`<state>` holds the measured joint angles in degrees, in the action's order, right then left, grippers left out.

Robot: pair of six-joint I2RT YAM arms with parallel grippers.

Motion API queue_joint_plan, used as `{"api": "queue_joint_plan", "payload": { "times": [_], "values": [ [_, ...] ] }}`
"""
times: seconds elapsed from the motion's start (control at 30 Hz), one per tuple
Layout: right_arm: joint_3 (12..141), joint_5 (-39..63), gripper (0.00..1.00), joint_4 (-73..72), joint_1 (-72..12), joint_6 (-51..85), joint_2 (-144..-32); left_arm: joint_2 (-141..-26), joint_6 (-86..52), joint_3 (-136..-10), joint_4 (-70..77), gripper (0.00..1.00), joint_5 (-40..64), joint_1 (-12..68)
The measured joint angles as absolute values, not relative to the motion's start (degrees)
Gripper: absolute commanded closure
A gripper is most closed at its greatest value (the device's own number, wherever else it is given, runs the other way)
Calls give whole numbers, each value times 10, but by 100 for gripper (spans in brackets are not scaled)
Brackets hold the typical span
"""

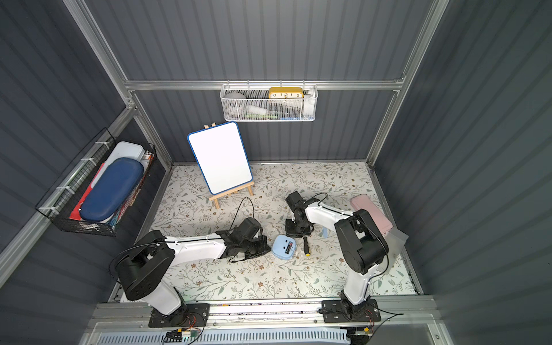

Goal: Remove the battery from the alarm
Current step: Adjust the alarm at the center of the board.

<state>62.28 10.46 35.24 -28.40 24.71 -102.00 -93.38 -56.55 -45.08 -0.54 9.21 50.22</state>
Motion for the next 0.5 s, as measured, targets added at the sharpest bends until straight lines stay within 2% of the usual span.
{"api": "queue_joint_plan", "payload": {
  "times": [0.5],
  "values": [
    [578,111,100,351,-330,266,-996,-830,-566,-351,-74,100,131,518]
  ]
}}
